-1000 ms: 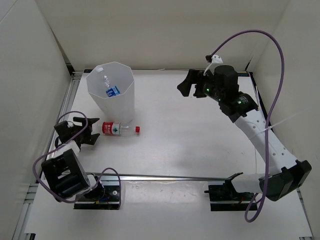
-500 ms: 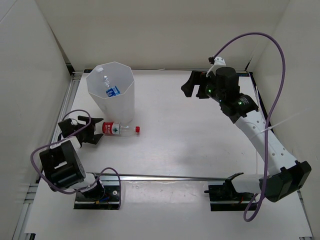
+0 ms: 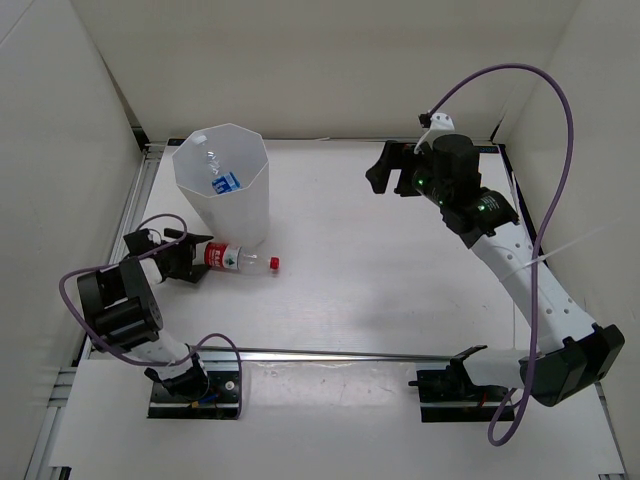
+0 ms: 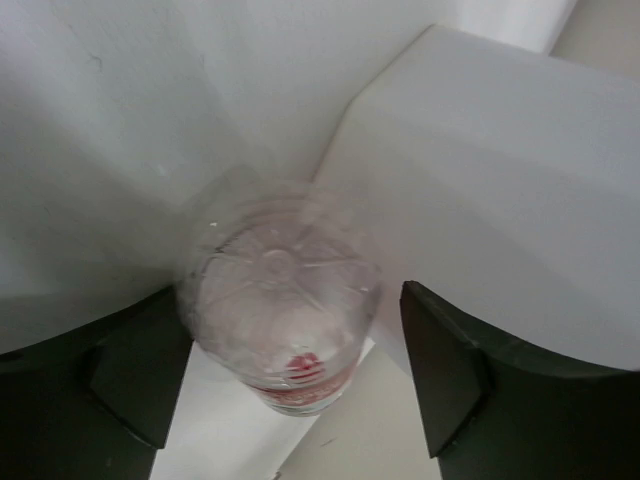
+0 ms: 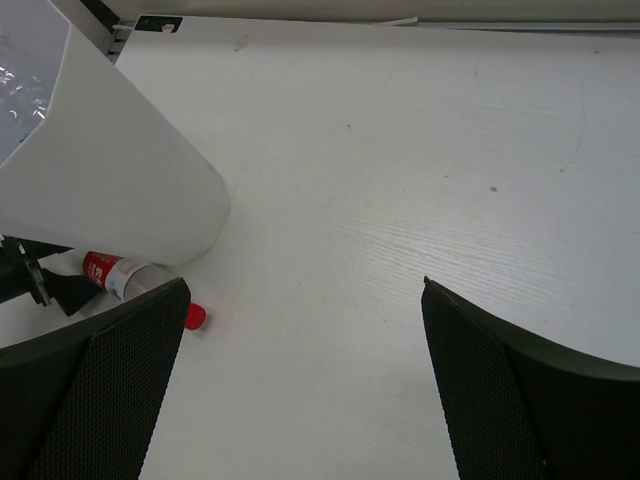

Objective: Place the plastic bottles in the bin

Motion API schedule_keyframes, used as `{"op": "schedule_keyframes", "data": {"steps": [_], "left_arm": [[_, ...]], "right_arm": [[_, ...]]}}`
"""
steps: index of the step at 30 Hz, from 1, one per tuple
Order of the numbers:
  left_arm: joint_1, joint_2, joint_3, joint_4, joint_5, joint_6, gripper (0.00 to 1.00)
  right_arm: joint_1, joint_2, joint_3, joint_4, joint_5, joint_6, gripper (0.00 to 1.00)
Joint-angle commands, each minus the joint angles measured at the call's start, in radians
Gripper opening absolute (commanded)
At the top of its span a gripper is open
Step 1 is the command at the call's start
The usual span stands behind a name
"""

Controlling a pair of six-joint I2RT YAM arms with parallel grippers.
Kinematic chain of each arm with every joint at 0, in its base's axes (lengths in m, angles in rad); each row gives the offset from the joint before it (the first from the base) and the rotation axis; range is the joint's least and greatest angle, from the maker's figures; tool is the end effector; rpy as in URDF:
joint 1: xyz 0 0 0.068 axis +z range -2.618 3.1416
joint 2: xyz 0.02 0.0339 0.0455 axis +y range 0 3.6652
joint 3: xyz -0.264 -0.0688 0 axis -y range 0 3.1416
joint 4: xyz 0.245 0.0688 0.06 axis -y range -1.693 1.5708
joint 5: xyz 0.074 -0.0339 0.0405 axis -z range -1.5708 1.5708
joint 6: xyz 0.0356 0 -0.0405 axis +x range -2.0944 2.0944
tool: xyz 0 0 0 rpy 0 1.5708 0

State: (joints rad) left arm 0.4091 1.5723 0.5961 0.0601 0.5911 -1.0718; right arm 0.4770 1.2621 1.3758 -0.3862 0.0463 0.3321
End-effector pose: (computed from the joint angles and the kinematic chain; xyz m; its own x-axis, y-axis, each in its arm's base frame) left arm 0.2560 0.0894 0.1260 -0.3316 -0.9384 0.0968 -0.6481 0.1521 -0.7462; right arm 0.2512 0.1280 0.4229 -0.3627 0.1792 -0.9145 -0.3182 0.8986 0.3022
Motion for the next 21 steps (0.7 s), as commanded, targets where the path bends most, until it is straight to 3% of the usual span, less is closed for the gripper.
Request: {"op": "schedule_keyframes", "data": {"steps": [1,4,13,17,21], "left_arm": [[-0.006,0.009,0.028,-0.013,0.012,0.026,0.89],[-0.006,0.020,0.028,-0.013,0.012,0.044,0.77],[-0.006,-0.017,-0.019,-0.022,0.012,0.073,0.56],[-0.006,-0.104,-0.087,-0.031,0.012,0.073,0.50],[-0.052,-0.304,-0.165,-0.040,0.003,0.047,0.47]], "right_arm": [[-0.005,-0.032,-0.012,0.049,0.036,-0.025,1.00],[-0.005,-0.032,-0.012,0.049,0.036,-0.025,1.00],[-0.005,-0.023,-0.012,0.049,0.046,-0.025,1.00],[-0.005,-0.023,-0.012,0.049,0.046,-0.016,1.00],[-0.005,-0.023,-0.012,0.049,0.046,-0.005,1.00]]}}
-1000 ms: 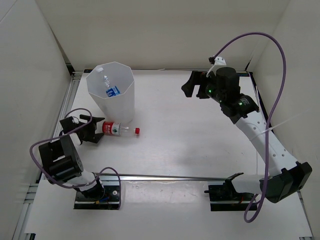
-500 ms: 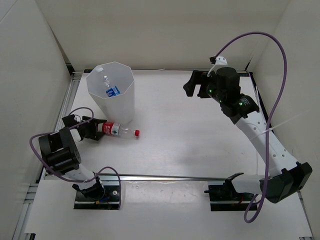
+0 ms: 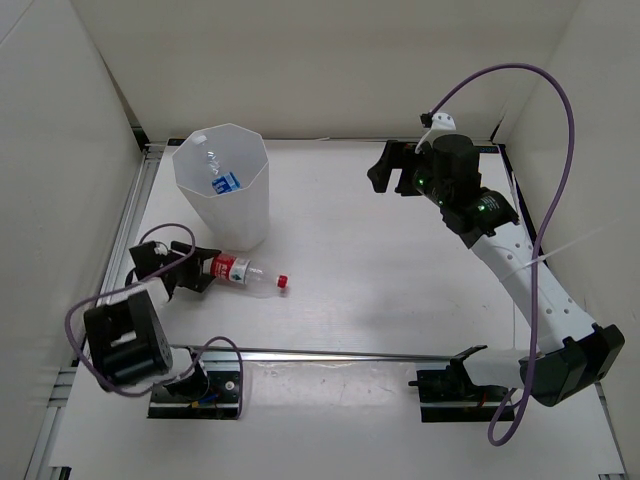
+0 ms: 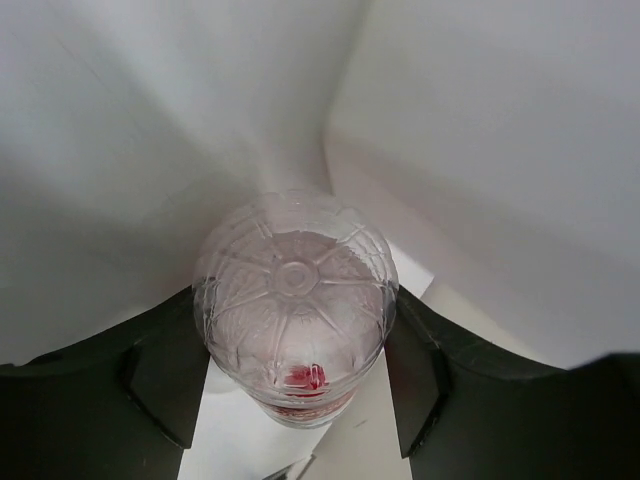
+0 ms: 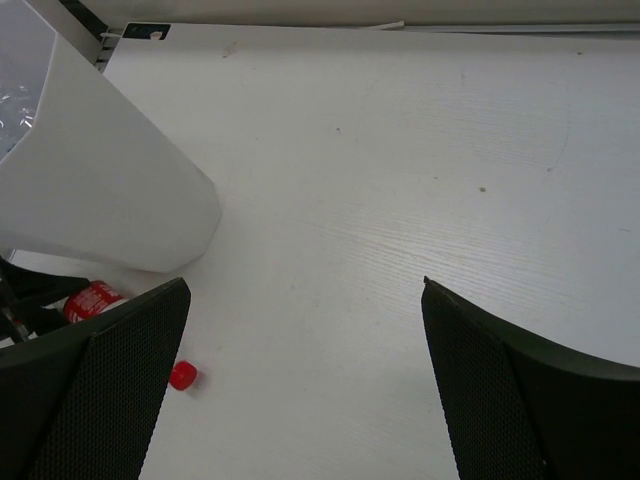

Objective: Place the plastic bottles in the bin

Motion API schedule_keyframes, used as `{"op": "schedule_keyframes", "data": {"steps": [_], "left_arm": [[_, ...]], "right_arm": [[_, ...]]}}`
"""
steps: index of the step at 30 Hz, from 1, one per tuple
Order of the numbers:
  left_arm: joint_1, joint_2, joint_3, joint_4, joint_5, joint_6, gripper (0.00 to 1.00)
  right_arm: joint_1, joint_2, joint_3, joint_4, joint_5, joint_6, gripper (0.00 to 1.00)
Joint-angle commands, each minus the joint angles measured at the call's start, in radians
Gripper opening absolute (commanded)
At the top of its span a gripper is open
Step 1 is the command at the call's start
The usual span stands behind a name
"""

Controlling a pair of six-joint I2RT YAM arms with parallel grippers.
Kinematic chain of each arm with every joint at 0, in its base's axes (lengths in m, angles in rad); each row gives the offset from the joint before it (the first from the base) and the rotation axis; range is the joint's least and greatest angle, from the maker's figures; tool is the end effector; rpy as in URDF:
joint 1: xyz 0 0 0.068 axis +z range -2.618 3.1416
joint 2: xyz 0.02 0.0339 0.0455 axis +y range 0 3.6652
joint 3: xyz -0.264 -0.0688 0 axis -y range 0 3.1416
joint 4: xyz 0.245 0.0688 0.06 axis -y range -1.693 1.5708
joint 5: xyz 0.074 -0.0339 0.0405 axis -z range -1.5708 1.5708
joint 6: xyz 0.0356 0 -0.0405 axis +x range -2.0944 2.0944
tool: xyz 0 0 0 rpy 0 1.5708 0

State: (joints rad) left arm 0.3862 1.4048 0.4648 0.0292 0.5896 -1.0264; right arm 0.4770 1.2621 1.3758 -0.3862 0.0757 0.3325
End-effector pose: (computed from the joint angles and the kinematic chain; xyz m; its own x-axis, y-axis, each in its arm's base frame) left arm 0.2231 0.0694 0.1296 -0.3813 -0.9226 0.0582 -0.6246 0.2107 -0.7520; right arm 0.2516 0.1270 0.4230 -0.3543 0.1833 -0.9170 -0.2935 0.9093 0.2951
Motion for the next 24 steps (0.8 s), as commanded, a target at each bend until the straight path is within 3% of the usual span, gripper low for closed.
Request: {"op": "schedule_keyframes", "data": {"steps": [1,5,7,13,18,24], "left_arm": [[-0.047,-0.174,-0.061,-0.009,0.004,0.002,0.46],[-0.047,-0.380,-0.100,-0.034,0.068,-0.052,0.43],[-0.047,-0.489,-0.091,-0.133,0.102,-0.028,0.43],[-0.047,-0.677,0.081,-0.328,0.162,0.032,0.42],[-0.056,-0.638,0.398,-0.376,0.194,0.043,0.42],[-0.056,-0.459,0.821,-0.402,0.230,0.092,0.42]], "right_arm": [[-0.005,-0.023,-0.012,0.049,0.016,0.005,1.00],[-0.005,-0.023,-0.012,0.049,0.016,0.005,1.00],[-0.005,-0.023,-0.012,0.049,0.016,0.005,1.00],[-0.005,-0.032,-0.032,0.049,0.016,0.023,1.00],[-0.005,-0.032,-0.041,0.049,0.007,0.034,1.00],[-0.005,-0.023,-0.032,0.049,0.007,0.054,1.00]]}}
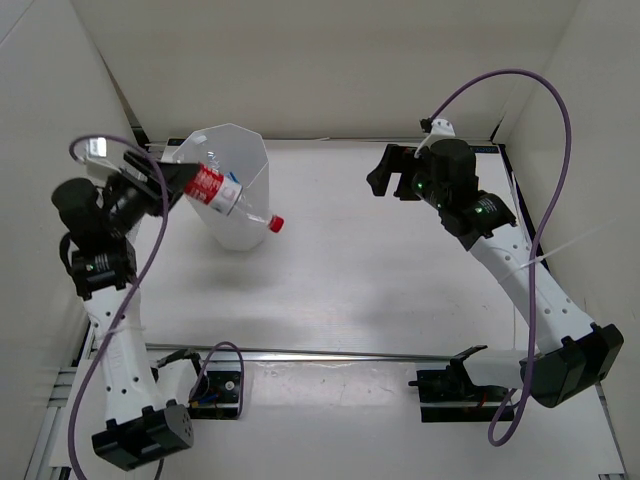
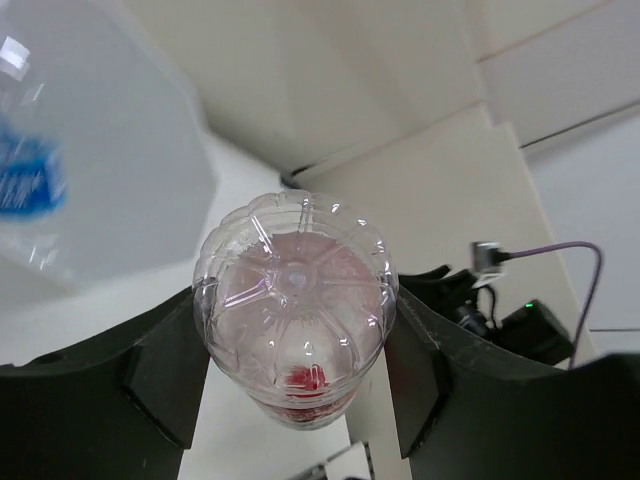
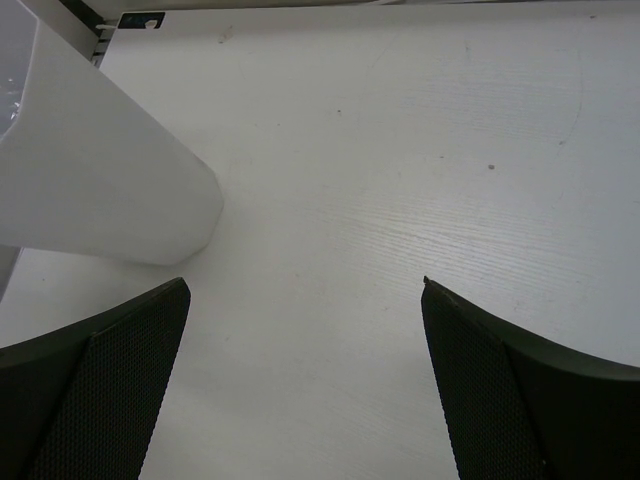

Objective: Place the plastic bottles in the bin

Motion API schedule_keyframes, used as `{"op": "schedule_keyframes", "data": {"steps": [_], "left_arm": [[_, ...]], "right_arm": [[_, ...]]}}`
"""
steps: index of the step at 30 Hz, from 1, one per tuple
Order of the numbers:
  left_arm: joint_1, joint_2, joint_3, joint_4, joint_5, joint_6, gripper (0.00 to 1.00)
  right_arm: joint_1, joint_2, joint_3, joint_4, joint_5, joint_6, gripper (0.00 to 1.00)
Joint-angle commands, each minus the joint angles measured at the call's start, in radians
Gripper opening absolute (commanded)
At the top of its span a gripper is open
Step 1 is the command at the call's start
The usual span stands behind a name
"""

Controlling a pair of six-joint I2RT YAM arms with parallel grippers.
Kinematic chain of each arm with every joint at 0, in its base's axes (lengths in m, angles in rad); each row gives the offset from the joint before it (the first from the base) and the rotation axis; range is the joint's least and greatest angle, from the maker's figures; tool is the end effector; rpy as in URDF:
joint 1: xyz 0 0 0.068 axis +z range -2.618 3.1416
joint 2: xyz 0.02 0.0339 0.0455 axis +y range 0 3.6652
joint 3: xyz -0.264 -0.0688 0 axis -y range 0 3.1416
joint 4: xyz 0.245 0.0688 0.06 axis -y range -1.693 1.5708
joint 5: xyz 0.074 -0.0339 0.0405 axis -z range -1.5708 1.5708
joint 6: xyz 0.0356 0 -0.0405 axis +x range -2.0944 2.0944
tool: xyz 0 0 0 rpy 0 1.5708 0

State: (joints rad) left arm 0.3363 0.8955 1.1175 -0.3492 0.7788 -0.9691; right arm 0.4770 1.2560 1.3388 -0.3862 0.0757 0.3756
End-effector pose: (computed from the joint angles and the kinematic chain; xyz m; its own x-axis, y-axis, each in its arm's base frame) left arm 0.1775 0.0356 0.4194 -0.4164 -0.7671 -0.4880 0.1406 0.4760 -0.8682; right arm 0.2517 0.1271 0.4119 -0.3913 0.2095 -0.8961 -0.2689 0.9052 0.3291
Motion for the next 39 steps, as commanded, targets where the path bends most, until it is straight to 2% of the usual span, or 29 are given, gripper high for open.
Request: {"op": "schedule_keyframes", "data": {"steps": [1,3,9,15,18,23,27,30,31,36,39], "left_arm": [[-0.006,0.075,0.220,-0.033,0.040,0.046,0.42],[-0.006,0.146,0.354,-0.033,0.008,0.056,0.42],[0.006,0.308,0.563,-0.071,-0.131,0.151,0.42],[0.006,0.420,0.665,-0.112,-0.306,0.276,0.42],[0.006,0.512,0.728,-0.122,-0.306,0.299,0.42],[-0.086,0.612,0.774,-0.131,-0.334,0.368,0.46],[-0.152,0.646,0.765,-0.152,-0.343,0.417,0.60],[-0.195,0.619,0.701,-0.174,-0.392,0.457,0.76],[-0.195,0.593,0.684,-0.183,-0.417,0.466,1.00],[-0.204,0.508,0.641,-0.217,-0.522,0.509,1.00],[-0.204,0.425,0.601,-0.217,-0.671,0.567,1.00]], "right_arm": [[-0.005,-0.017,0.005,0.049,0.007,0.011,1.00],[-0.005,-0.017,0.014,0.049,0.007,0.011,1.00],[-0.014,-0.017,0.014,0.060,0.007,0.011,1.00],[-0.032,-0.007,0.025,0.060,-0.002,0.020,1.00],[-0.032,-0.007,0.025,0.060,-0.002,0.029,1.00],[-0.032,-0.007,0.016,0.069,-0.011,0.039,1.00],[-0.050,-0.016,0.016,0.069,-0.011,0.039,1.00],[-0.060,-0.035,0.007,0.069,-0.011,0.039,1.00],[-0.060,-0.035,-0.006,0.069,-0.011,0.039,1.00],[-0.080,-0.064,-0.026,0.047,-0.001,0.039,1.00],[-0.080,-0.064,-0.035,0.012,0.010,0.048,1.00]]}}
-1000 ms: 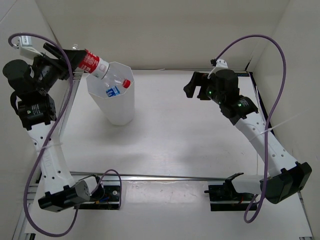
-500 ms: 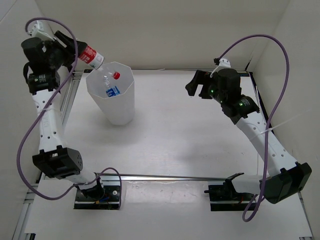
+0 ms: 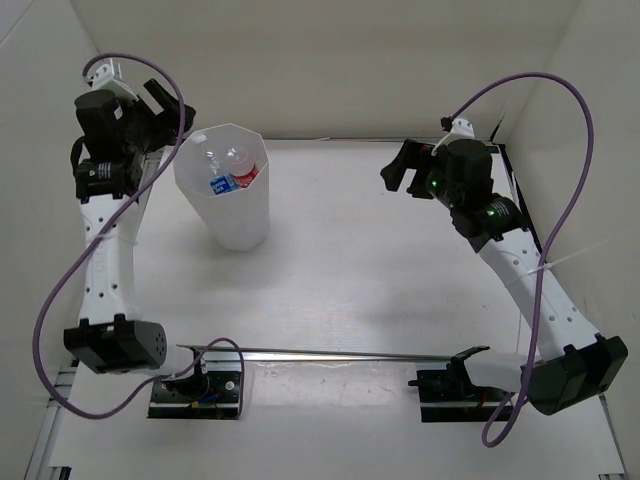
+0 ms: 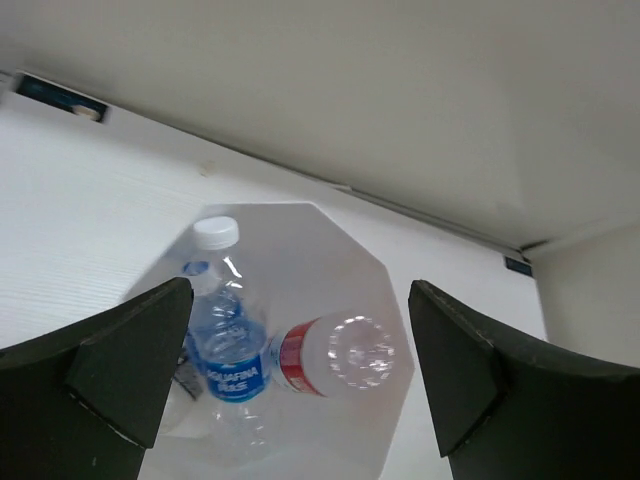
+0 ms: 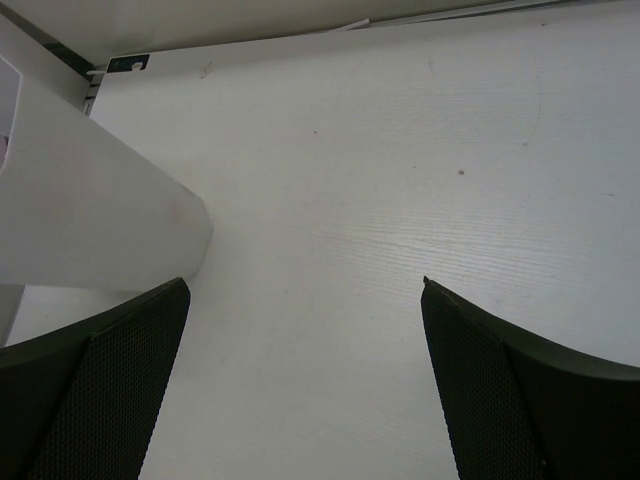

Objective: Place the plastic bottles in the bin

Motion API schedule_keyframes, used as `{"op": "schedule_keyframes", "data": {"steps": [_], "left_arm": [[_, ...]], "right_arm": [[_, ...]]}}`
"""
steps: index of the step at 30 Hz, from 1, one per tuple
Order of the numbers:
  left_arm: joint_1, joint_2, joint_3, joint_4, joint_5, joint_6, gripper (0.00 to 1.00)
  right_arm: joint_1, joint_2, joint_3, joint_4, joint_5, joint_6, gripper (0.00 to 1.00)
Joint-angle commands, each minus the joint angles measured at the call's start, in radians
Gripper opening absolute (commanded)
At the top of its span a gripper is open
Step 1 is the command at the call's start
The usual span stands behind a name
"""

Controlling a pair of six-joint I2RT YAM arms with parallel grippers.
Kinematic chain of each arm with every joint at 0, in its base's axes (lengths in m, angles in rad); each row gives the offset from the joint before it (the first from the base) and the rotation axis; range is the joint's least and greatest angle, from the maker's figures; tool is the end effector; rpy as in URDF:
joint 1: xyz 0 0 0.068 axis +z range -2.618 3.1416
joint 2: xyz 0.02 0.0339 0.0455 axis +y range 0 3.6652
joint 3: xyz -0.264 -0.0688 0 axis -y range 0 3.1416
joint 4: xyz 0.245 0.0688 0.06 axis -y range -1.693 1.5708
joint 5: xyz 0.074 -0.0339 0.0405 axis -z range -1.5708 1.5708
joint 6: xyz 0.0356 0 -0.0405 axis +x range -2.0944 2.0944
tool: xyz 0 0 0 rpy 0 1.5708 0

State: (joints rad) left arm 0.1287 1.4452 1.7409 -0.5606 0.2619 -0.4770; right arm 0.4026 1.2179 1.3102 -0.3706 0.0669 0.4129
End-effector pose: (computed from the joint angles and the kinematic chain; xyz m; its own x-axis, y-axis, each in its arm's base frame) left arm 0.3070 0.0304 0.4758 -0.2875 -0.4844 -0.8263 -0.0092 0.8640 -0.5033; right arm 0.2516 0.1046 0.4135 -0.3647 0.2799 -0.8881 -0.2025 0.9071 0.3690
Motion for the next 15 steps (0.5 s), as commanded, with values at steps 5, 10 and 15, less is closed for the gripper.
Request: {"op": "schedule_keyframes", "data": {"steps": [5,10,15], "left_arm": [[0.003,-0.369,-0.281,-0.005,-0.520,0.169,1.00],[0.003,-0.633,-0.715,-0.005,-0.668,0.132,1.00],[0.003,-0.906,-0.938,-0.036,-0.756,0.043,1.00]], "right_arm": [[-0.015,-0.026,0.029,-0.073,0.074,0.010,1.00],[-0.085,-0.026,0.050,-0.245,0.281,0.087,1.00],[-0.131,-0.030,0.050,-0.323,0.410,0.155,1.00]]}}
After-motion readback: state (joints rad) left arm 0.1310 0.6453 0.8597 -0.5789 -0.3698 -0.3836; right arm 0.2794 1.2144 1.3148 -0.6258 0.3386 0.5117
